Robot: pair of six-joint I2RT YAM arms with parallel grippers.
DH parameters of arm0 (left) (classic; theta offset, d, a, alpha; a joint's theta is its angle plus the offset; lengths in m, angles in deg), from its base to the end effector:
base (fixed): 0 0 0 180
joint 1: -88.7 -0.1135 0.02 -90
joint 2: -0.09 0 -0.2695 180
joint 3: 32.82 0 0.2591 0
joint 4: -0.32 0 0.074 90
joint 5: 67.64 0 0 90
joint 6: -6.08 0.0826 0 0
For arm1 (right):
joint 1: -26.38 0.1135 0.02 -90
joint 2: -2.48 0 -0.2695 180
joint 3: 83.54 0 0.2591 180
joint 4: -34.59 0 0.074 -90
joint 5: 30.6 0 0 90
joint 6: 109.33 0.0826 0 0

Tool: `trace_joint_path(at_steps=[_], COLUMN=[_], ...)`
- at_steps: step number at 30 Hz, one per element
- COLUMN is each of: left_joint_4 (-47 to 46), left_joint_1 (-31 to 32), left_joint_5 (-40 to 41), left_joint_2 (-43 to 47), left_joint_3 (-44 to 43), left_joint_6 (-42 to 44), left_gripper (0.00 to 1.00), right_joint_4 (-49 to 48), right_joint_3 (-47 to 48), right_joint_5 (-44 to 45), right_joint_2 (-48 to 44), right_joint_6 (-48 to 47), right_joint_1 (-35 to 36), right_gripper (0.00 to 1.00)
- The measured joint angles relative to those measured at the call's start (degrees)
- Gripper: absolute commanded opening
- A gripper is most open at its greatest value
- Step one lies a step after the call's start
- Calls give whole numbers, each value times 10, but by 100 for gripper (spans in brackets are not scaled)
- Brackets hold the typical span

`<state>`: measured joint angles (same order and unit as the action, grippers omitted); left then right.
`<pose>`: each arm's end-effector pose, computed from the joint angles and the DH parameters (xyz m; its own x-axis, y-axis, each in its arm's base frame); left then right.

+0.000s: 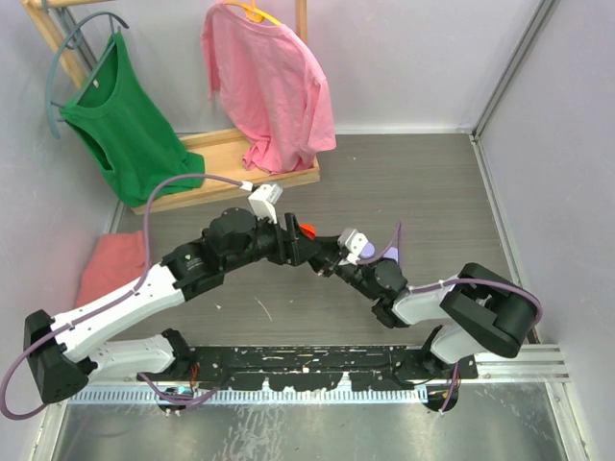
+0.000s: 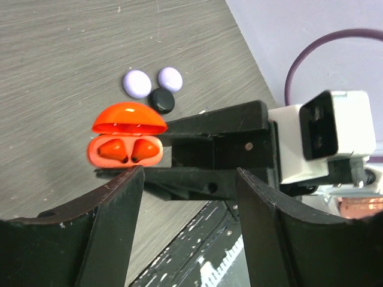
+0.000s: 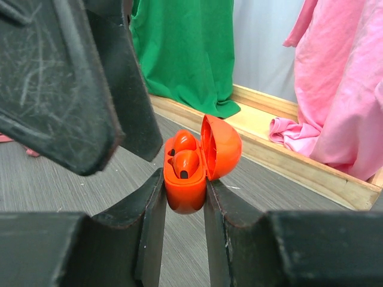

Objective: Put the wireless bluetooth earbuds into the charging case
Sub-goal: Place the earbud in the charging case, then close the charging case.

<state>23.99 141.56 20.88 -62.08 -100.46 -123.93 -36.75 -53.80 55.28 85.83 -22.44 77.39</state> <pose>0.1799 -0.2411 0.3276 -0.6663 -0.1848 -0.7224 0.5005 0.6074 -0.6169 0.1788 0.2303 0.2202 0.2357 0.2052 -0.9499 -0.8067 0.5864 -0.0735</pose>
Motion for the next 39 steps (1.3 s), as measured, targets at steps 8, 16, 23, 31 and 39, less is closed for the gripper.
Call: trace_joint_path(at_steps=[8,16,23,31,39], left_joint_4=[52,57,42,-3,-50], left_joint_1=[-56,-157,-177,-178,-180], left_joint_5=[-47,-175,-265,-334,-378], left_joint_2=[37,43,36,12,4], left_joint_3=[-1,2,14,35,40], left_joint_6=[52,49,31,-1,-31], left_gripper=[67,68,68,66,64], right_joint_4=[9,53,74,71,64], right_joint_3=[-4,-4,10,20,21], right_joint_5=[-23,-100,-164,-196,-214], right_joint_2=[-21,-58,-62,-62,-62], right_joint_6=[7,31,56,84,109], right_joint_1=[-6,-14,-16,-21,-25], right_gripper=[1,1,1,1,1])
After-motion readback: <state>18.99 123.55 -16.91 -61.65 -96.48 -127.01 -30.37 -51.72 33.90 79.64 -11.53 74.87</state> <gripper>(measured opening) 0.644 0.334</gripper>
